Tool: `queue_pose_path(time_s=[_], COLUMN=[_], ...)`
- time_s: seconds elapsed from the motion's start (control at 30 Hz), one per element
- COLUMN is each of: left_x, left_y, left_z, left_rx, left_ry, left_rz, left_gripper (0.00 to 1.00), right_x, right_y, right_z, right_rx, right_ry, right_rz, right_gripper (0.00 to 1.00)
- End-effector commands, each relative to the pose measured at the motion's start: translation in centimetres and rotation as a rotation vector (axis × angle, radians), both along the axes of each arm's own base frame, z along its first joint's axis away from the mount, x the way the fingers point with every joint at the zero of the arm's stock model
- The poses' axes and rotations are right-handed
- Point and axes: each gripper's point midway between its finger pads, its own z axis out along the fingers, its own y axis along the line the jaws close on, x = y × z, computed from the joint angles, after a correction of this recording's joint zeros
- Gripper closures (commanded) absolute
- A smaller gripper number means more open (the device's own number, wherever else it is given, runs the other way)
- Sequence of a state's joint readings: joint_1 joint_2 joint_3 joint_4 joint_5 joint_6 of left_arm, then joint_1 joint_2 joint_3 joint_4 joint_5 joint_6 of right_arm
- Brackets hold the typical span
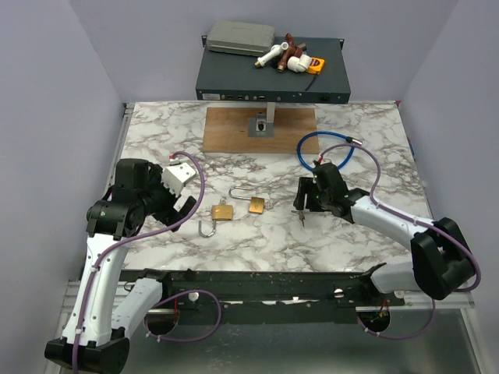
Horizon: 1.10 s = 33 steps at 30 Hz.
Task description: Unlock with the key
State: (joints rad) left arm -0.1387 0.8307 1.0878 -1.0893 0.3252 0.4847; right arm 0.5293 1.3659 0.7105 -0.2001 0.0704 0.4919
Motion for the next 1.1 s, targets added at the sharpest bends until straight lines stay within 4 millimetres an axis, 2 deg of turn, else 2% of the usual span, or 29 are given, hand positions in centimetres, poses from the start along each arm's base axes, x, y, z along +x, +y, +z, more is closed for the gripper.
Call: queue_pose_path(time_s=[0.0,0.27,0.57,0.87,1.07], left_x=[0.0,-0.2,-0.4,-0.5,-0.8], left_y=[-1.0,-1.7,-1.7,-1.5,-1.8], left_z=[1.0,1.0,0.4,0.4,0.6], left_rx=[-0.063,-0.1,-0.101,-0.085,-0.097], left_ry=[-0.005,0.011,0.026,0.022,0.026], left_rz=[-0.011,-0.03,-0.029,-0.034,-0.05], left_gripper=[0.02,0.04,0.04,0.04,0.04], right_x=[-0.6,-1.7,-2.2,-2.8,-2.6], right_y=[-1.1,-1.2,0.4,0.2,0.3], right_z=[-0.1,-2.4,-3.5,-4.8,-5.0], right_rx=[-0.053,-0.088,-0.087,-0.106,-0.123], right_ry=[0.002,0.055,0.085,0.116,0.114], right_rz=[-0.029,-0.022,0.012,0.005,0.019], right_gripper=[0.32,0.38,0.41,0.58,0.81])
